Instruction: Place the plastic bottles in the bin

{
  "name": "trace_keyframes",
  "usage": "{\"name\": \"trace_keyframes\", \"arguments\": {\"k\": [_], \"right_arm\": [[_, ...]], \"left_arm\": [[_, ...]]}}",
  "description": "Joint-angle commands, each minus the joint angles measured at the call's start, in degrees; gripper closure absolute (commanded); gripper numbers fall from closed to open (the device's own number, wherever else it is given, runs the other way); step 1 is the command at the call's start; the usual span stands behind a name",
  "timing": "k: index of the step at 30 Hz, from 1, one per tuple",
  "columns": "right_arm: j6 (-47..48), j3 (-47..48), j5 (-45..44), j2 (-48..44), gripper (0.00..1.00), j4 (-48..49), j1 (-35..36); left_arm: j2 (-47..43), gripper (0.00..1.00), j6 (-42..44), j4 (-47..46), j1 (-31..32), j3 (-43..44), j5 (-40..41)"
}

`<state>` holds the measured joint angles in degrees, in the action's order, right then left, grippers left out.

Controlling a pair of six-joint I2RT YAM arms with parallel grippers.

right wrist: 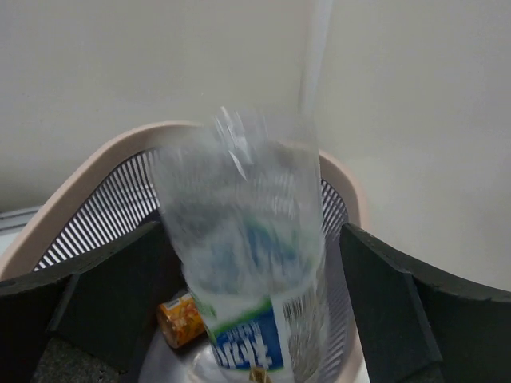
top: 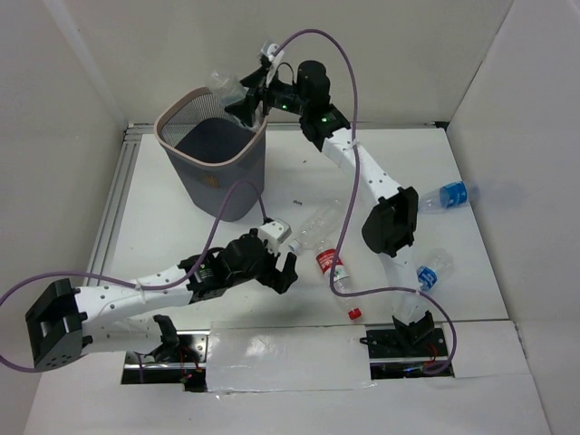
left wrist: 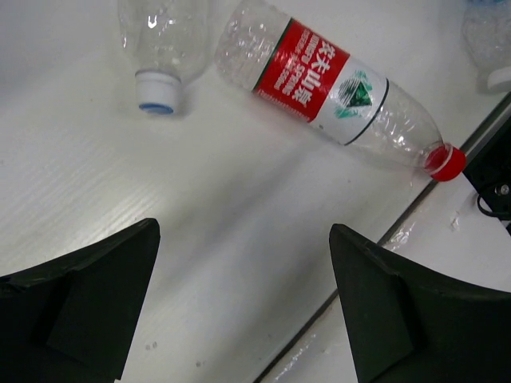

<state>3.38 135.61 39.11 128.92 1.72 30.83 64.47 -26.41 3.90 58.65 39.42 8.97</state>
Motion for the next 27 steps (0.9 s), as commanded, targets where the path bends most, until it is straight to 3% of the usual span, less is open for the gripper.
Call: {"name": "trace_keyframes", "arguments": {"k": [1,6,11,14,15,16,17,18,20,21,22,25,26,27], "right_arm": [[-6.0,3.2,1.5,-6.9,0.02,4.1,-2.4],[-8.7,-1.0,2.3,-13.8,0.00,0.1,-9.6],[-7.2,-2.3,4.2,-15.4,0.00,-2.3,-9.6],[-3.6,-3.6,-3.6,-19.1,0.00,-11.7,-12.6],[-3.6,-4.7,-4.9,-20.0,0.09,-13.9,-14.2],[-3.6,-6.2,-4.9,-20.8,0.25,-16.1,-18.6],[-2.8,-10.5,-3.6,-22.6,0.47,-18.1,-20.9],[-2.8,-13.1,-2.7,-23.5,0.82,-22.2,-23.0],[1.4,-21.5,0.1,-27.3,0.91,-26.2,-28.2],[3.5,-24.6,3.3,-28.8,0.90,-30.2,-29.8],[5.6,-27.5,4.6,-30.3,0.72,-32.2,-31.0],[13.4,-37.7,7.5,-35.8,0.35,-39.1,-34.7],[15.4,-40.2,8.2,-37.2,0.13,-39.9,-36.5],[16.5,-45.0,9.0,-39.7,0.01,-40.8,-37.5]], "left_arm": [[3.4,0.00,5.4,-7.7,0.3,4.9,2.8],[9.3,0.00,7.9,-9.0,-2.4,8.6,1.6],[11.9,0.00,9.2,-11.2,-3.5,10.0,-2.3],[17.3,0.00,11.6,-12.9,-4.2,12.9,-2.3],[19.2,0.00,12.3,-12.9,-4.9,14.3,-1.8],[21.1,0.00,12.8,-12.9,-5.5,17.7,-1.8],[23.1,0.00,13.4,-11.6,-6.0,19.3,-1.8],[24.9,0.00,13.4,-11.5,-6.7,20.7,-1.2],[29.6,0.03,14.0,-11.5,-7.3,24.0,1.4],[31.0,0.03,14.6,-11.0,-7.3,25.1,1.4],[32.4,0.05,14.6,-11.0,-8.1,26.1,1.4],[38.5,0.05,14.6,-8.1,-9.3,31.8,2.0],[40.0,0.06,14.6,-7.4,-9.3,34.5,2.0],[42.8,0.07,14.6,-6.9,-9.3,35.8,2.0]]}}
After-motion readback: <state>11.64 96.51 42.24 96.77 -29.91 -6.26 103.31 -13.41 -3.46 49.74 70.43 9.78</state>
